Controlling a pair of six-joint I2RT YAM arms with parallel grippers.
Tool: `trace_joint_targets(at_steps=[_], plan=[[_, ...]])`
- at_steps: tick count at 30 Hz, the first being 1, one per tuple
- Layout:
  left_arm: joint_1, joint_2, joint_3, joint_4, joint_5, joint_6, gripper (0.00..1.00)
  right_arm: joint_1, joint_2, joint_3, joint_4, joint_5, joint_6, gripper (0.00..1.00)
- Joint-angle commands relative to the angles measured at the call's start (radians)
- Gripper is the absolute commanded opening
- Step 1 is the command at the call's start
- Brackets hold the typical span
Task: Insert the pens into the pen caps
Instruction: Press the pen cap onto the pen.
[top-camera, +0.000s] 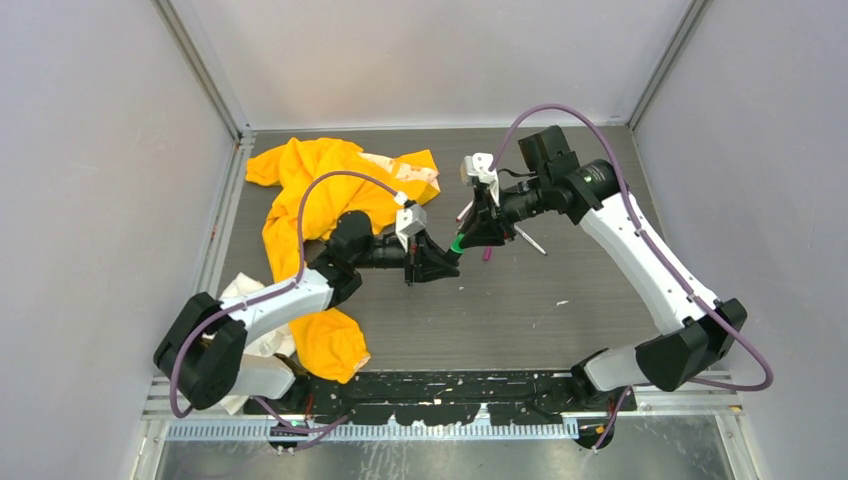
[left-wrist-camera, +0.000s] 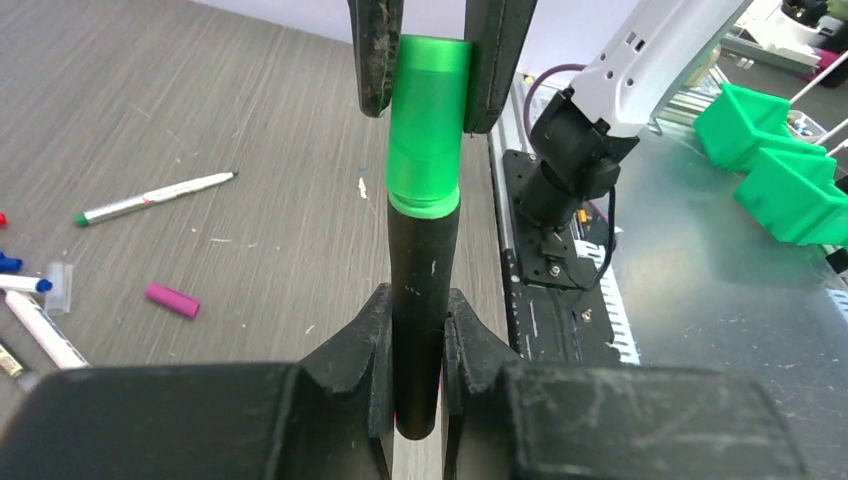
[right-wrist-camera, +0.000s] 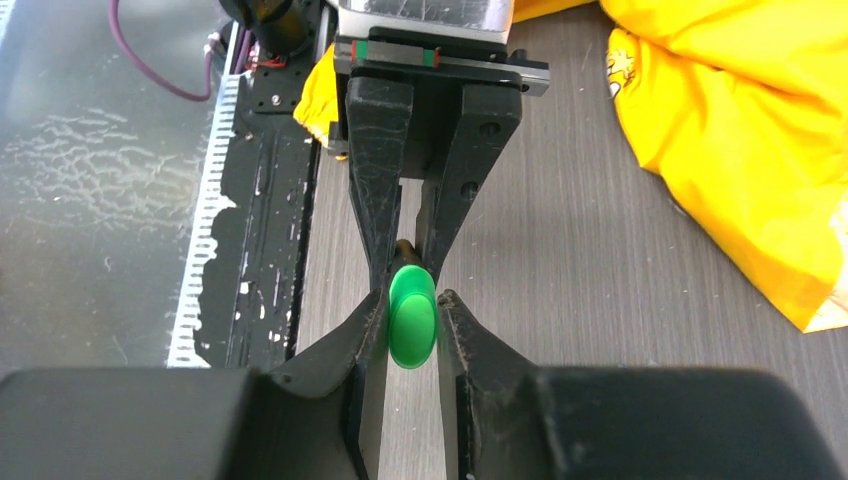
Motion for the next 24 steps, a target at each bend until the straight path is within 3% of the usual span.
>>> trace_joint_targets(at_steps=[1, 3, 5, 7, 12, 17, 22, 24], plan=[[-0.012, -0.066, 0.104, 0.203, -0.244, 0.070, 0.01, 0.091, -0.014, -0.112, 0.019, -0.100, 0.155, 0.01], [-0.047, -0.115, 0.143, 0.016, -0.342, 0.221, 0.01, 0.095, -0.031, -0.158, 0.054, -0.086, 0.184, 0.01], [-0.047, -0.141, 0.142, 0.009, -0.369, 0.229, 0.01, 0.094, -0.034, -0.174, 0.061, -0.080, 0.200, 0.01], [-0.029, -0.149, 0.114, 0.100, -0.345, 0.166, 0.01, 0.088, -0.031, -0.176, 0.053, -0.100, 0.207, 0.01], [0.065, -0.068, 0.077, 0.492, -0.176, -0.156, 0.01, 0.064, -0.022, -0.164, -0.036, -0.166, 0.158, 0.01], [0.131, 0.058, 0.180, 0.719, 0.003, -0.397, 0.01, 0.077, 0.033, -0.087, -0.258, -0.203, -0.050, 0.01], [0.155, 0.127, 0.326, 0.665, 0.189, -0.455, 0.01, 0.085, 0.093, -0.008, -0.414, -0.194, -0.211, 0.01], [0.180, 0.071, 0.318, 0.497, 0.176, -0.304, 0.01, 0.082, 0.137, 0.044, -0.570, -0.185, -0.351, 0.01]])
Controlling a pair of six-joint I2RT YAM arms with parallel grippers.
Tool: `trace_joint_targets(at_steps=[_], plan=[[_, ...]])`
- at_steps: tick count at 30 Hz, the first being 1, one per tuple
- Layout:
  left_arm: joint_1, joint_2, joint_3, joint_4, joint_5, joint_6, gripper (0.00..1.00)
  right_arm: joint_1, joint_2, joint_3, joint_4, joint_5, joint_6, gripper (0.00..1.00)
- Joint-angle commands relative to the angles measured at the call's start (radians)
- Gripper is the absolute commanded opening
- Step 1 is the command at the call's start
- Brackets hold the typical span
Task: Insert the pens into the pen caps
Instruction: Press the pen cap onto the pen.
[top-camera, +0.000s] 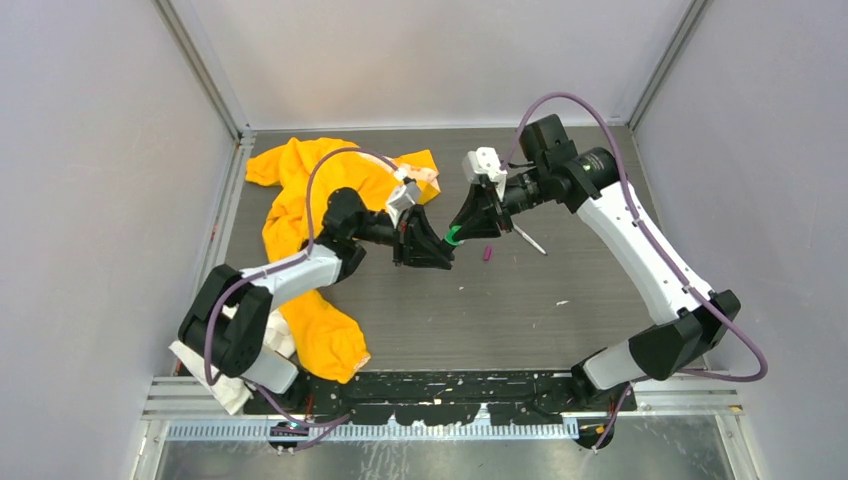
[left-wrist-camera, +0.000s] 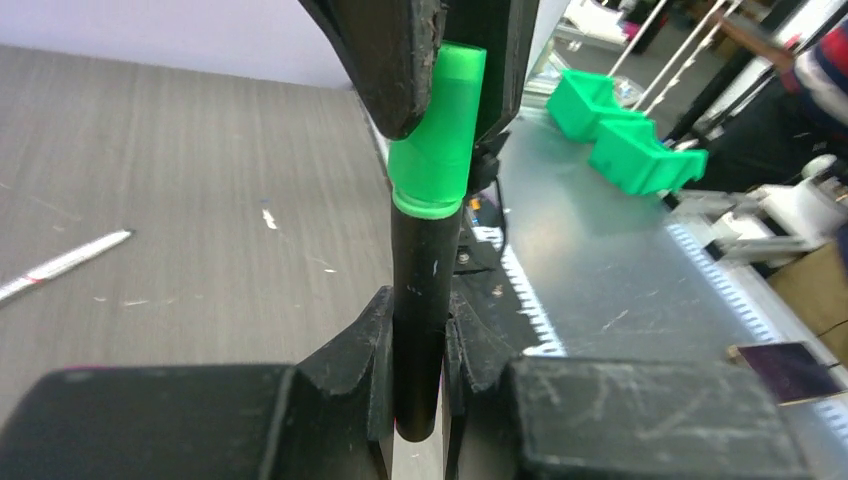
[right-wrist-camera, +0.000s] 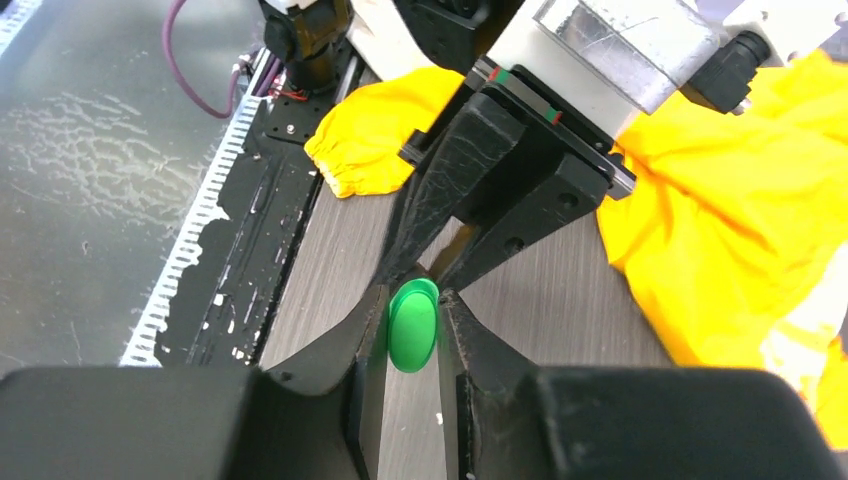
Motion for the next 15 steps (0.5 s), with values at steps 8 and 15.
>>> trace_joint_targets(at_steps=[8, 15], plan=[[-0.060, -0.260, 0.152, -0.174, -0.822, 0.464, 0.01, 0.048, -0.051, -0.272, 0.304, 0.041, 0.648, 0.01], [-0.117, -0.239, 0.197, -0.188, -0.953, 0.567, 0.01, 0.080, -0.036, -0.308, 0.412, 0.058, 0.862, 0.01]])
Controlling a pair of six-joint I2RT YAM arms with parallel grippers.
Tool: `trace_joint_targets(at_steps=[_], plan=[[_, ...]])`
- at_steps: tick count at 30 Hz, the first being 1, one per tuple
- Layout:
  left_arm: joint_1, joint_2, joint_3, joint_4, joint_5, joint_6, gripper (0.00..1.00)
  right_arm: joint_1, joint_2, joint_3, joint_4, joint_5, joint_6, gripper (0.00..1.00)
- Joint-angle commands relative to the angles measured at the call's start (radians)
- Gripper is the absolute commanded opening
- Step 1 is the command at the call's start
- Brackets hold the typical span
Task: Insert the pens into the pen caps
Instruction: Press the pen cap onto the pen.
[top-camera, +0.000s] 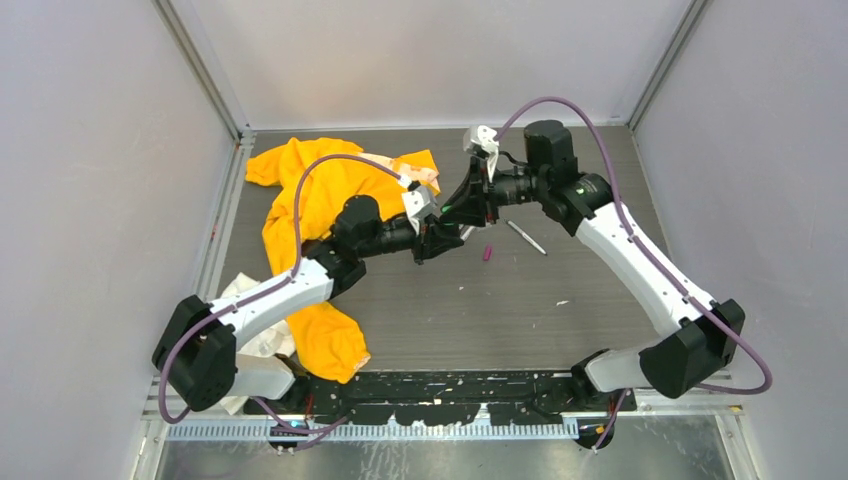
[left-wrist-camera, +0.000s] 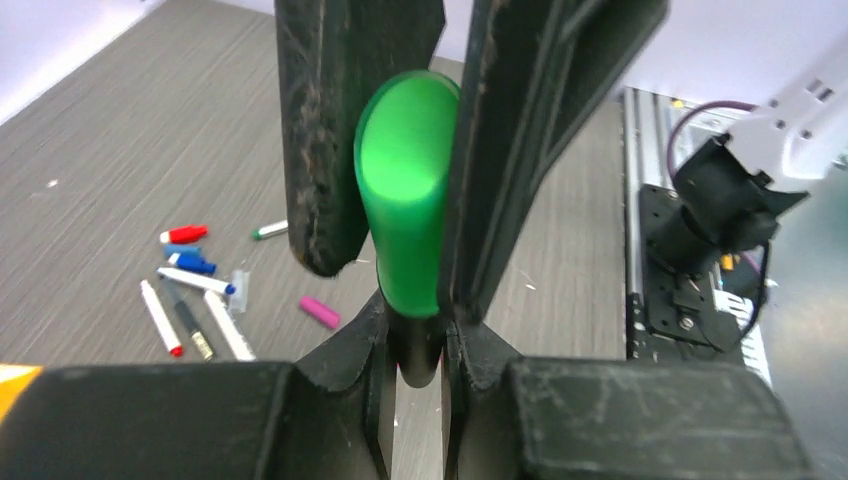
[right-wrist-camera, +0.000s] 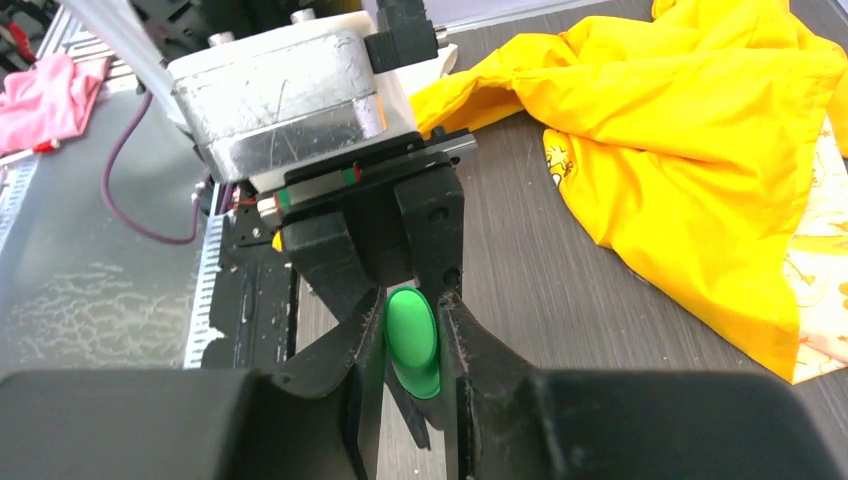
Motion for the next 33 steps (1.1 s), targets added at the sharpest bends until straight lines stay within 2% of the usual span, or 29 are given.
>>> trace_joint_targets(at_steps=[1, 5, 8, 11, 13, 15, 17, 19, 22, 25, 33], plan=[[0.051, -0.052, 0.157, 0.331, -0.304, 0.047, 0.01, 0.098, 0.059, -0.087, -0.125, -0.048, 0.264, 0.01], [0.152, -0.031, 0.177, 0.419, -0.128, -0.130, 0.01, 0.090, 0.051, -0.076, -0.123, -0.065, 0.251, 0.01], [0.169, -0.034, 0.193, 0.347, -0.015, -0.128, 0.01, 0.059, 0.057, -0.018, -0.175, -0.040, 0.186, 0.01], [0.170, -0.059, 0.155, 0.291, 0.032, -0.112, 0.01, -0.005, 0.084, 0.068, -0.255, -0.017, 0.128, 0.01], [0.170, -0.071, 0.121, 0.272, 0.052, -0.112, 0.01, -0.038, 0.123, 0.143, -0.387, -0.029, 0.020, 0.01], [0.169, -0.068, 0.102, 0.251, 0.083, -0.111, 0.01, -0.044, 0.195, 0.238, -0.623, -0.083, -0.222, 0.02], [0.157, -0.054, 0.090, 0.223, 0.097, -0.094, 0.00, -0.040, 0.242, 0.310, -0.826, -0.103, -0.376, 0.07], [0.134, -0.047, 0.091, 0.142, 0.097, -0.023, 0.01, -0.037, 0.273, 0.350, -0.888, -0.107, -0.436, 0.11], [0.102, -0.037, 0.085, 0.038, 0.086, 0.056, 0.00, -0.036, 0.267, 0.382, -0.833, -0.104, -0.400, 0.21], [0.090, -0.025, 0.057, 0.057, 0.085, 0.048, 0.01, -0.036, 0.242, 0.378, -0.727, -0.106, -0.312, 0.35], [0.078, -0.002, 0.035, 0.108, 0.080, 0.018, 0.01, -0.042, 0.200, 0.355, -0.522, -0.101, -0.067, 0.61]])
